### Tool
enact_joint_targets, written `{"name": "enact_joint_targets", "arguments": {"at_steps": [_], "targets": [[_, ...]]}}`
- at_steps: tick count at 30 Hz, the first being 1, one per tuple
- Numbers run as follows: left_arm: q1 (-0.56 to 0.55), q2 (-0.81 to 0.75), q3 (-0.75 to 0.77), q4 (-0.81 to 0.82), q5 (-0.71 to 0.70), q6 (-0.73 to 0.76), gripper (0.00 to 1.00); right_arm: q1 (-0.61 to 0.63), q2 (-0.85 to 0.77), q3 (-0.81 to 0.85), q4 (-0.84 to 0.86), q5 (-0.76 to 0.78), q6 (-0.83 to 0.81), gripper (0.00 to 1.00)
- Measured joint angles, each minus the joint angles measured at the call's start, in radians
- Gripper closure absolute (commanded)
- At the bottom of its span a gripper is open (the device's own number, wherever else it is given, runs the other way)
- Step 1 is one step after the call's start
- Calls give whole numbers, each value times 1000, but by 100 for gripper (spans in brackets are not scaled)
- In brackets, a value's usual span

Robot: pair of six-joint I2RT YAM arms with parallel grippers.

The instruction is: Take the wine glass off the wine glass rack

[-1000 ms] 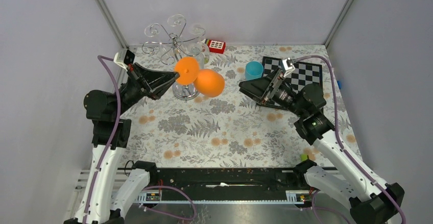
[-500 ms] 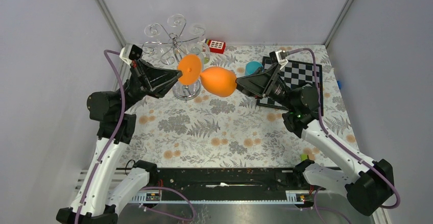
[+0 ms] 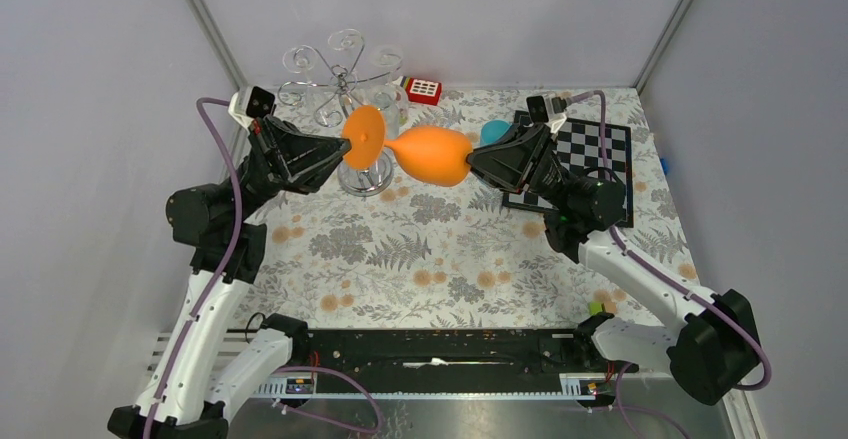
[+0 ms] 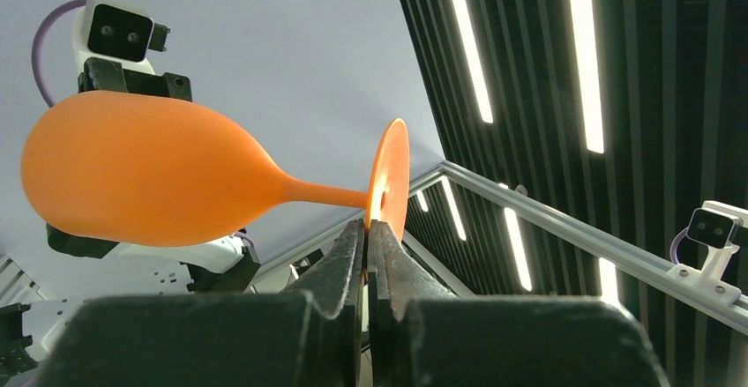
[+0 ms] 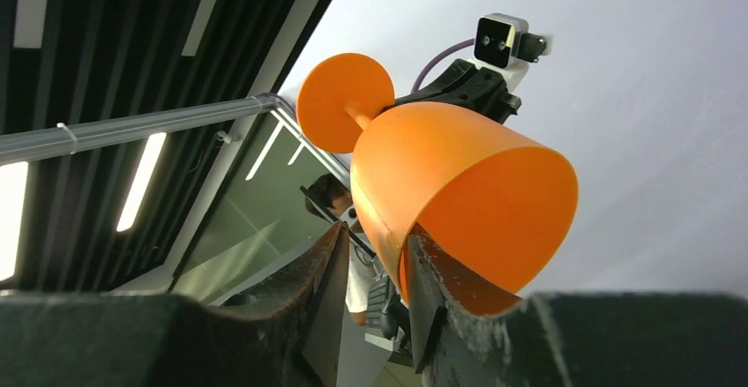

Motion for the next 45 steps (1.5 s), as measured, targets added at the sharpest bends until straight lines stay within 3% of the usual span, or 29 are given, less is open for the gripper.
{"name": "enact_joint_targets", "arguments": {"at_steps": [5, 11, 13, 19, 23, 28, 33, 39, 45], "targets": [[-16, 16, 0, 9, -1, 0, 100, 4, 18, 11, 40, -16, 25, 65], [-27, 33, 0, 32, -2, 0, 98, 9, 20, 29, 60, -27, 34, 96], [-27, 37, 0, 30, -2, 2, 87, 11, 19, 34, 89, -24, 46, 100], [-27, 50, 0, 3, -1, 58, 34, 15, -4, 45, 94, -30, 31, 100], [-28, 50, 0, -63, -2, 129, 14, 16, -52, 44, -3, -34, -34, 100], [-24, 48, 0, -149, -1, 224, 6, 17, -182, 45, -231, -14, -178, 100], [24, 40, 2, -323, 0, 407, 4, 19, -357, 92, -645, 92, -410, 100], [101, 43, 71, -742, -94, 769, 3, 19, -461, 207, -1135, 313, -635, 100], [105, 27, 126, -1031, -296, 1085, 4, 19, -412, 265, -1493, 474, -775, 100]]}}
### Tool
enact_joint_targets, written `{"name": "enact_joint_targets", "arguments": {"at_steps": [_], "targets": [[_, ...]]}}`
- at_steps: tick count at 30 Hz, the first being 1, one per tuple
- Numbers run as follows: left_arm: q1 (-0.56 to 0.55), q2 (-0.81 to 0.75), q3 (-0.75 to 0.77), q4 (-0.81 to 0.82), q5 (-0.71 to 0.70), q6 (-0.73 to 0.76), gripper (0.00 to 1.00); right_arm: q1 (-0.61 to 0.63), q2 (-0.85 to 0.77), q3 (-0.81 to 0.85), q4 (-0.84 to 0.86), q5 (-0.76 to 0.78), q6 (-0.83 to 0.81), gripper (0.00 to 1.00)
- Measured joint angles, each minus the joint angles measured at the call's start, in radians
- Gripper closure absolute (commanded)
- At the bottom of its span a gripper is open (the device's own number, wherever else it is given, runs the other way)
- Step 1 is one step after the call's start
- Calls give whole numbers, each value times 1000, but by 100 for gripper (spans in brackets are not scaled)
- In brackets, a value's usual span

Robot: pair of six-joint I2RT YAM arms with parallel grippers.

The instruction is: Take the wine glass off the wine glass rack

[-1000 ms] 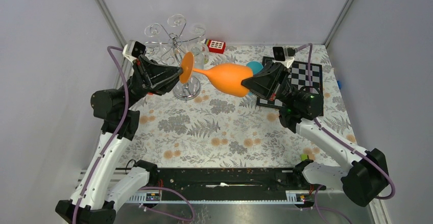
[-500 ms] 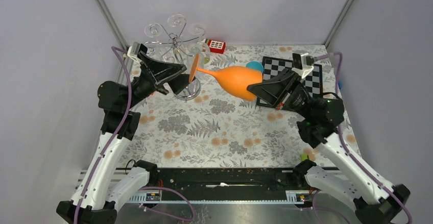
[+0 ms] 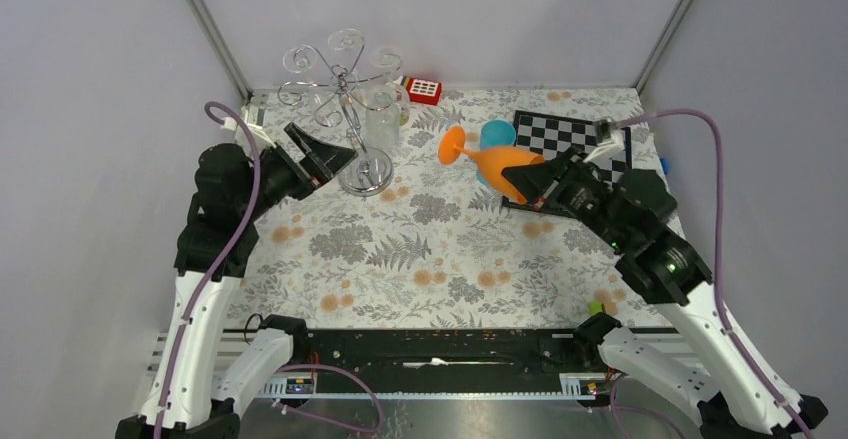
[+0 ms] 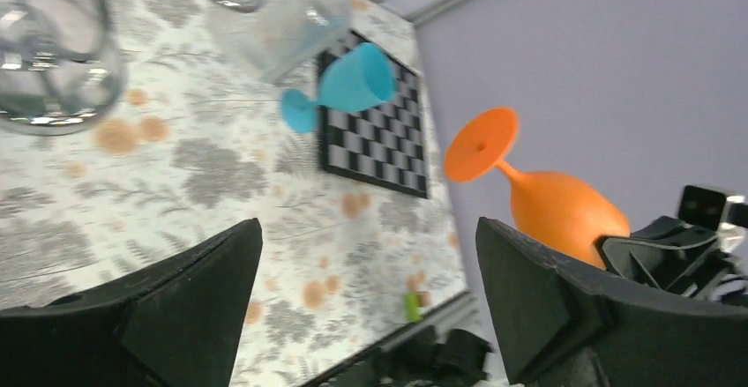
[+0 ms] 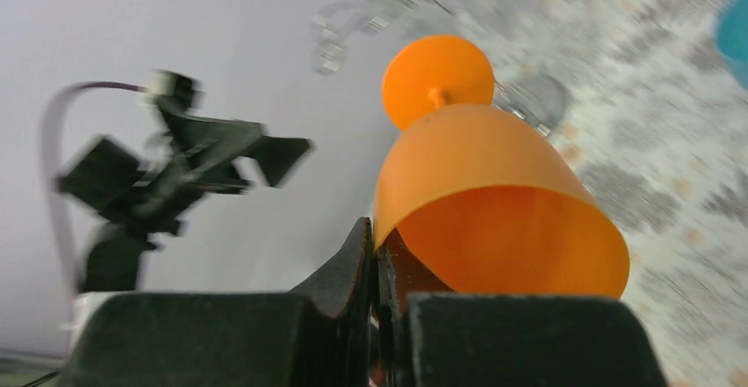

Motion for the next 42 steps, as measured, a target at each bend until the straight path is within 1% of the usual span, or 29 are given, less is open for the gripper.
{"name": "enact_joint_targets", "arguments": {"at_steps": [3, 9, 15, 20, 24, 32, 36, 42], "targets": [[0, -21, 6, -93, -90, 116, 3, 0, 85, 28, -135, 29, -51, 100], [0, -50, 8, -170, -206, 256, 3, 2, 330, 150, -322, 36, -148, 100], [0, -66, 8, -228, -311, 347, 3, 44, 547, 317, -467, 103, -244, 100], [0, -79, 8, -256, -363, 404, 2, 83, 709, 465, -554, 161, -303, 100], [0, -95, -2, -278, -384, 415, 2, 98, 850, 603, -613, 206, -337, 100], [0, -222, -166, -283, -417, 386, 2, 99, 1111, 811, -694, 246, -369, 100], [0, -246, -178, -278, -424, 375, 2, 99, 1204, 902, -720, 269, -378, 100], [0, -253, -185, -270, -425, 362, 2, 99, 1370, 1136, -805, 296, -387, 100]]}}
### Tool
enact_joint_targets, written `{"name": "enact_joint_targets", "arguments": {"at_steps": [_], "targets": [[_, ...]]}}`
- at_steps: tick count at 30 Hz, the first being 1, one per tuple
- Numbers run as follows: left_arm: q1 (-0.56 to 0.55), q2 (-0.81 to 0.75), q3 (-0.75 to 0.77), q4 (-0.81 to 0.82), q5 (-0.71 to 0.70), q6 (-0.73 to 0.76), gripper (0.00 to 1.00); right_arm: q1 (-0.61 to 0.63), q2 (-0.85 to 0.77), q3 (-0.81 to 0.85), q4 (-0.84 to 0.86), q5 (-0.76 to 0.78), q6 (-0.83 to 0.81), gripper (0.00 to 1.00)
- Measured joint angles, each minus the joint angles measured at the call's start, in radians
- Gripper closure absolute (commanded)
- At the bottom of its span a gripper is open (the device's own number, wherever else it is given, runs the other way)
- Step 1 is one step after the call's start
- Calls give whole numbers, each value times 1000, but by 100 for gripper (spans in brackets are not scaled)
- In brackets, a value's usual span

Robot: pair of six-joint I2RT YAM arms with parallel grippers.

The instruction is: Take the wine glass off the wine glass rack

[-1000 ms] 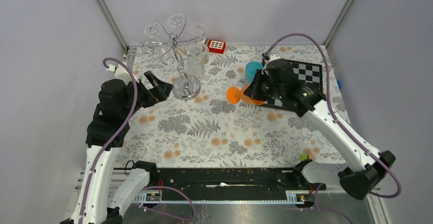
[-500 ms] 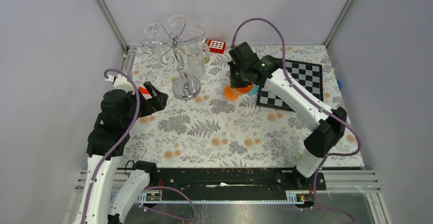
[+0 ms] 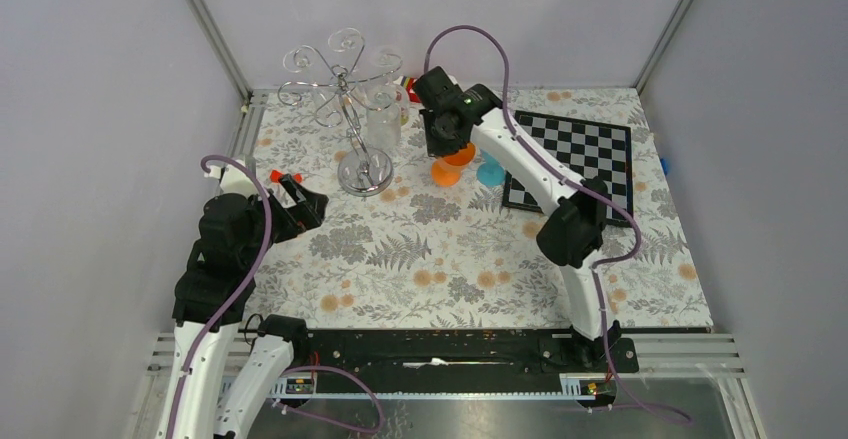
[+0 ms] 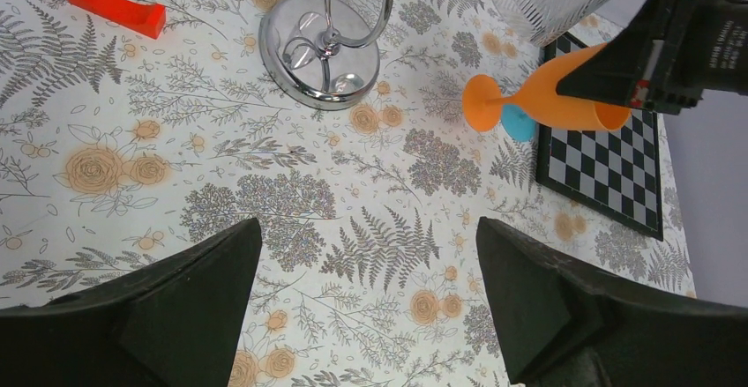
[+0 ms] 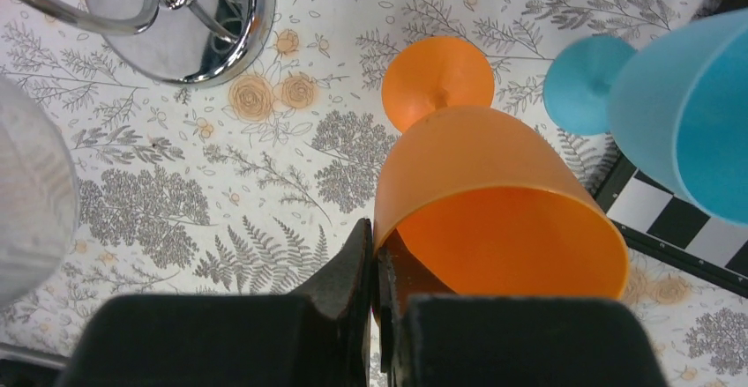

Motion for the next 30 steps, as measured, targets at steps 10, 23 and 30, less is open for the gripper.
{"name": "enact_joint_targets", "arguments": {"at_steps": [10, 23, 30], "targets": [[0, -24, -20, 8, 0, -9, 2, 0, 137, 117, -72, 29, -5, 99], [0, -26, -32, 6, 1, -9, 2, 0, 178, 156, -83, 52, -33, 82], [0, -25, -32, 4, 1, -8, 2, -3, 185, 180, -84, 56, -37, 72]]}}
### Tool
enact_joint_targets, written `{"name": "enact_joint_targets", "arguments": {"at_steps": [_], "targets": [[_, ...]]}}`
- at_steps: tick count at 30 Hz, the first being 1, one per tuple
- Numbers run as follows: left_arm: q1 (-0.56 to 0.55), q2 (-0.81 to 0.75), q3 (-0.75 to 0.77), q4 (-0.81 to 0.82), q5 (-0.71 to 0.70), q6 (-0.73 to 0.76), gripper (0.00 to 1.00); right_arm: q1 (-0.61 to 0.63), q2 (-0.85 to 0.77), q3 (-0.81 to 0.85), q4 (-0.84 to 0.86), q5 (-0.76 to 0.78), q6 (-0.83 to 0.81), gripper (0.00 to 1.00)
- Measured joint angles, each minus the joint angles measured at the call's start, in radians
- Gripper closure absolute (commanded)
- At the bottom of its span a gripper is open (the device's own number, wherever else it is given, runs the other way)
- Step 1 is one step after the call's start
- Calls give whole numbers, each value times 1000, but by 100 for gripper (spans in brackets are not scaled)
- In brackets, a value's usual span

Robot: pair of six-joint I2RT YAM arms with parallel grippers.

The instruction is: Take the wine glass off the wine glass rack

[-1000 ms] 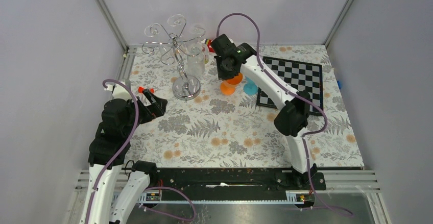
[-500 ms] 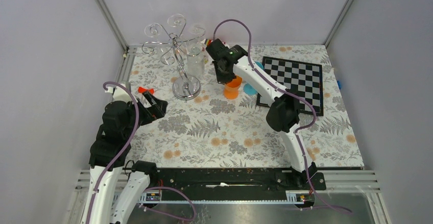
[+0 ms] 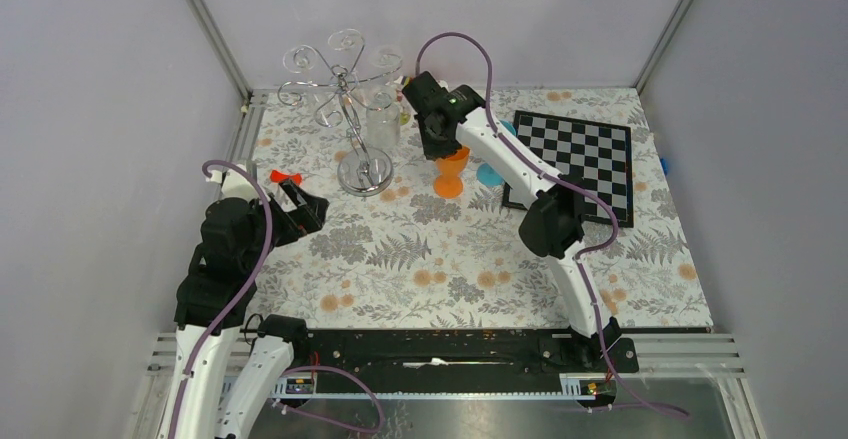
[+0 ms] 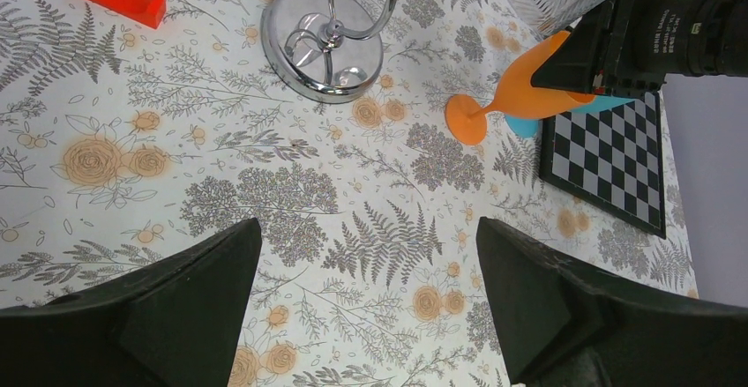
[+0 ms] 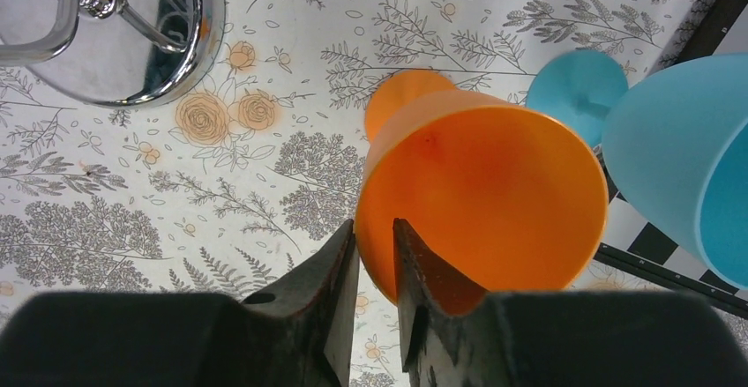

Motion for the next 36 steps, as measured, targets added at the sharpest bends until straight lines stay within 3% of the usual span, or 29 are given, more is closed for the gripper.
{"name": "enact_joint_targets", "arguments": {"at_steps": [4, 9, 25, 30, 36], "targets": [[0, 0, 0, -10, 0, 0, 2, -5, 8, 18, -3, 16, 0, 73], [0, 0, 0, -13, 0, 5, 2, -16, 10, 52, -6, 40, 0, 85], [0, 3, 2, -16, 0, 31, 1, -34, 40, 85, 57, 122, 35, 95], [0, 6, 13, -38, 0, 36, 1, -34, 40, 77, 114, 132, 47, 94], [0, 6, 17, -65, 0, 39, 1, -34, 42, 79, 123, 154, 58, 76]]}}
